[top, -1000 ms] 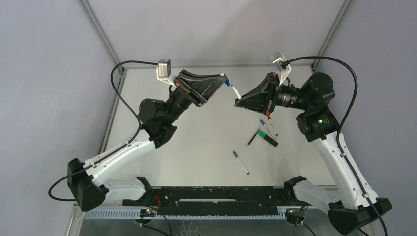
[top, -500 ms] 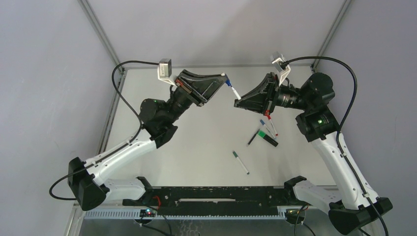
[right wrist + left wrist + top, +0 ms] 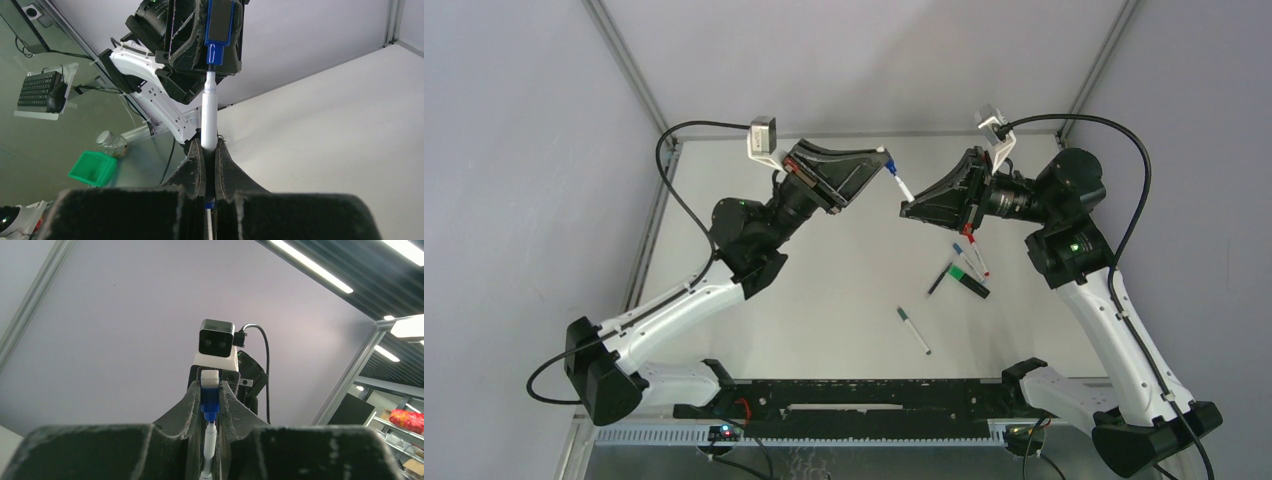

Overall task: Insert the pens into the pen caps
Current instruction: Insert the pen cap onto the pen.

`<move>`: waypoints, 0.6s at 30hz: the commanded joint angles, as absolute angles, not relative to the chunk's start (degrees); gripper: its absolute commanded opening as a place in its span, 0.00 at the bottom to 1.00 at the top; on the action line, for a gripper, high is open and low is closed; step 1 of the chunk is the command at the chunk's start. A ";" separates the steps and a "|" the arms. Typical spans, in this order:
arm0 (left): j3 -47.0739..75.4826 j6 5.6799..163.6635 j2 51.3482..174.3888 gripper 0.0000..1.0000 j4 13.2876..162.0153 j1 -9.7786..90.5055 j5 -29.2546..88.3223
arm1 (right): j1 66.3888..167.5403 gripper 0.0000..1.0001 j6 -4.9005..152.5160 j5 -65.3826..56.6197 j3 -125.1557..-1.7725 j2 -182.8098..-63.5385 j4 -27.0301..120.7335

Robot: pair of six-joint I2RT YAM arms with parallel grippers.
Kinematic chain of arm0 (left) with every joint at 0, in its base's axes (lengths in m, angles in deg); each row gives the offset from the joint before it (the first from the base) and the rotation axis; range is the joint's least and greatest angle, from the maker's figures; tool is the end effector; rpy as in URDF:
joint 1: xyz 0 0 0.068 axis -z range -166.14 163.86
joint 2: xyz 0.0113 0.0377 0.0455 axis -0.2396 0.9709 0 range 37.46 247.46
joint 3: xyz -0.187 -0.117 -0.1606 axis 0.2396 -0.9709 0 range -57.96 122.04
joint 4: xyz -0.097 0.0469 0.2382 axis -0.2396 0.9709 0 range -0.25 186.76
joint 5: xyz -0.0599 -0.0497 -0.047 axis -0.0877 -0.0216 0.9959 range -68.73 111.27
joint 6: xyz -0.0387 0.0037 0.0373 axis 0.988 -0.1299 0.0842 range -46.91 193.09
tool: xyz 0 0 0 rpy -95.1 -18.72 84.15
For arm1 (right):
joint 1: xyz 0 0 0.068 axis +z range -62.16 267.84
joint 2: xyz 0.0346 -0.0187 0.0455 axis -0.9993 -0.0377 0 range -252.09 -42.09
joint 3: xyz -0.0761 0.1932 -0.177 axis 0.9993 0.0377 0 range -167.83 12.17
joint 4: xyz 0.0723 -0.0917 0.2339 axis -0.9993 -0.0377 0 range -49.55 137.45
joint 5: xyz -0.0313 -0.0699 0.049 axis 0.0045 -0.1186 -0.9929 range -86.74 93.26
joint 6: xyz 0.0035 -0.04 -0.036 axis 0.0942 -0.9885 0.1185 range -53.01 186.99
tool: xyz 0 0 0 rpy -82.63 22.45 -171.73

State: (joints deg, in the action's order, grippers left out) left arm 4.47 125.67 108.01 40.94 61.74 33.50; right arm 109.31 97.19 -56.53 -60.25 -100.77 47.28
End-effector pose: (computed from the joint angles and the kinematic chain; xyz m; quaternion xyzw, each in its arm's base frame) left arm 0.1725 -0.2020 0.4583 0.0797 0.4183 -0.7230 0.5440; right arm 0.1710 0.1003 0.4771 -0.3497 0.5645 0.5743 0.4788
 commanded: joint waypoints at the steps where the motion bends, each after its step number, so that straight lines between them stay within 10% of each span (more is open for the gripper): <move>1: 8.92 126.84 108.79 0.00 39.04 62.12 35.24 | 109.55 0.00 98.48 -55.72 -60.38 -100.62 50.61; 18: 9.68 128.02 110.75 0.00 39.09 62.41 39.67 | 108.48 0.00 98.55 -54.50 -61.57 -101.21 54.57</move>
State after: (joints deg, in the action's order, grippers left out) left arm 6.31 127.26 109.97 40.19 62.00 36.54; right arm 108.74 98.83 -55.74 -60.25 -100.88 51.20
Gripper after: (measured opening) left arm 0.185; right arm 0.038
